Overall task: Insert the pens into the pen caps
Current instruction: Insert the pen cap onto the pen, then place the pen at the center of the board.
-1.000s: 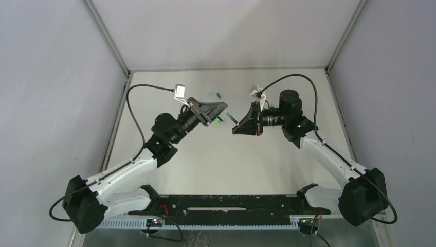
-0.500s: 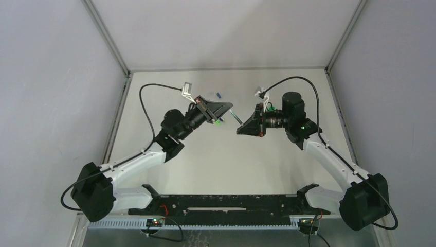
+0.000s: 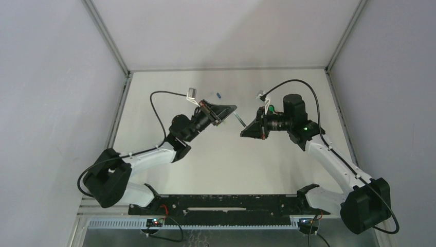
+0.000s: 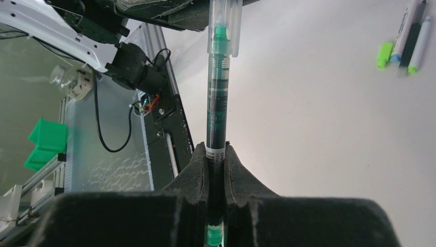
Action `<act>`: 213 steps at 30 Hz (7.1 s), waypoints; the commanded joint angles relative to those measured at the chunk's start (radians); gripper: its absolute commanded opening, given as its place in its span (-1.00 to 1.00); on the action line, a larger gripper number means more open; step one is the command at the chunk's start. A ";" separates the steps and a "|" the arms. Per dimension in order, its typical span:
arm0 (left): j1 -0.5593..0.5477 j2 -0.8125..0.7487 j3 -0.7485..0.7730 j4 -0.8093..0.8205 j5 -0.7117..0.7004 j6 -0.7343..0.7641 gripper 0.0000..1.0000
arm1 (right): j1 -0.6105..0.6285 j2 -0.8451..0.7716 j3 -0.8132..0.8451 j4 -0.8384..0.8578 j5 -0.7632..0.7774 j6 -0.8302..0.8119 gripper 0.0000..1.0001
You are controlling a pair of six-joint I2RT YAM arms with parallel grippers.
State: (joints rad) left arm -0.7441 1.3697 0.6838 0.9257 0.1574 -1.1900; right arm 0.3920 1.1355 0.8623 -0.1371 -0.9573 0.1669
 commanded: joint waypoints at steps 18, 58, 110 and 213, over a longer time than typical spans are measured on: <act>-0.283 0.054 0.026 -0.301 0.371 0.052 -1.00 | 0.000 0.040 0.007 0.339 0.024 0.083 -1.00; -0.162 -0.182 0.043 -0.422 0.187 0.163 -0.20 | 0.027 0.052 0.049 0.157 -0.004 -0.164 -1.00; -0.032 -0.364 -0.015 -0.256 0.012 0.313 0.09 | -0.001 0.078 0.049 0.179 -0.325 -0.179 -1.00; 0.055 -0.485 -0.066 -0.678 0.214 0.404 0.22 | 0.010 0.148 0.110 -0.003 -0.011 -0.290 -1.00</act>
State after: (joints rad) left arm -0.7120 0.9695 0.6430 0.4152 0.3882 -0.9394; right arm 0.4229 1.2663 0.9413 -0.1787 -0.9703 -0.0952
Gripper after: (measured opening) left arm 0.602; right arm 0.097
